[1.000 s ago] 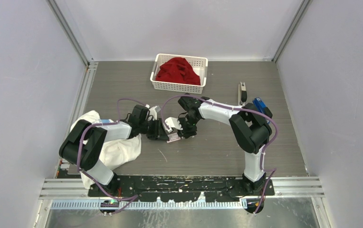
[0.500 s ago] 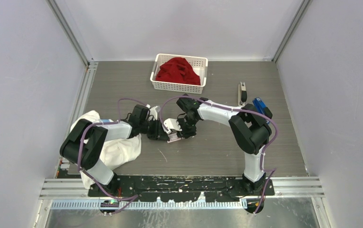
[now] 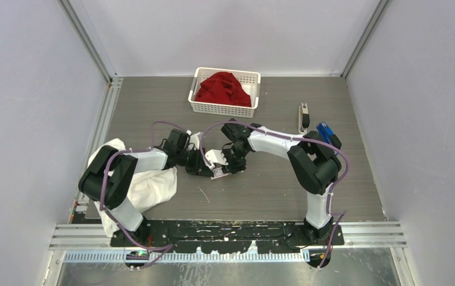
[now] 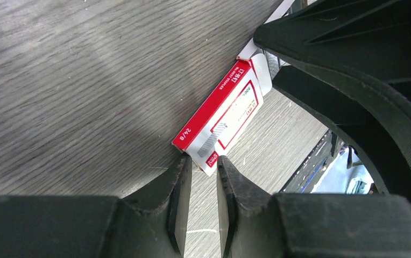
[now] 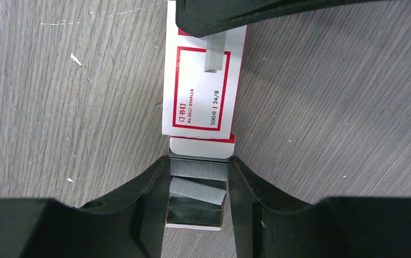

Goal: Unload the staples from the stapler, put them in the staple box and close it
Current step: Close the staple box at the center of the board.

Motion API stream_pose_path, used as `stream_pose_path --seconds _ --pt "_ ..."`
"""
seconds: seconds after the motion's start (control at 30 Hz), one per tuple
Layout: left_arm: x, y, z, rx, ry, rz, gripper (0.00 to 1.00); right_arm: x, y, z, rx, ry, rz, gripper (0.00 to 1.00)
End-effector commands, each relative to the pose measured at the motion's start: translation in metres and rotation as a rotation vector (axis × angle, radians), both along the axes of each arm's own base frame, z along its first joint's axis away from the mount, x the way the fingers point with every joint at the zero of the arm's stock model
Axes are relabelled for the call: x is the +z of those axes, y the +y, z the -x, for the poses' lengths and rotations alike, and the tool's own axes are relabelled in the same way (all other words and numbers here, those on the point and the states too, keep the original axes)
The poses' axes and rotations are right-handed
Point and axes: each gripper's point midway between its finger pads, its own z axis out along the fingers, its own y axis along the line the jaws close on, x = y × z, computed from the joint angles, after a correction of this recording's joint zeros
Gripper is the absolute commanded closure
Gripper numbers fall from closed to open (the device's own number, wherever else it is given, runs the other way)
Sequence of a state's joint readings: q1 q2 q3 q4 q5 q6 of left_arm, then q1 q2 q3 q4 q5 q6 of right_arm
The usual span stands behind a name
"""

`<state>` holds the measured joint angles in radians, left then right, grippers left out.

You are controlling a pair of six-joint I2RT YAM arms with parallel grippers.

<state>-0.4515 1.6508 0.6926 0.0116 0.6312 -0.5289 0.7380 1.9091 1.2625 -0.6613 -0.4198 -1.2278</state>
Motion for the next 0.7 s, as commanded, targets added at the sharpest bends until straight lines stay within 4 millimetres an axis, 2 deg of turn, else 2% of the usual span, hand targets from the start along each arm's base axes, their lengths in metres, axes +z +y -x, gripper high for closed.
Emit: stream_pose_path --seconds 0.0,0.67 --pt "-0.017 0.011 0.011 -0.023 0.049 -0.081 0.74 -0.028 -0.012 0.025 0.057 0.062 0.062 0.65" --pt "-0.009 0.014 0.007 -0.053 0.023 -0.074 0.74 -0.025 -0.02 0.042 0.112 0.131 0.094 0.65"
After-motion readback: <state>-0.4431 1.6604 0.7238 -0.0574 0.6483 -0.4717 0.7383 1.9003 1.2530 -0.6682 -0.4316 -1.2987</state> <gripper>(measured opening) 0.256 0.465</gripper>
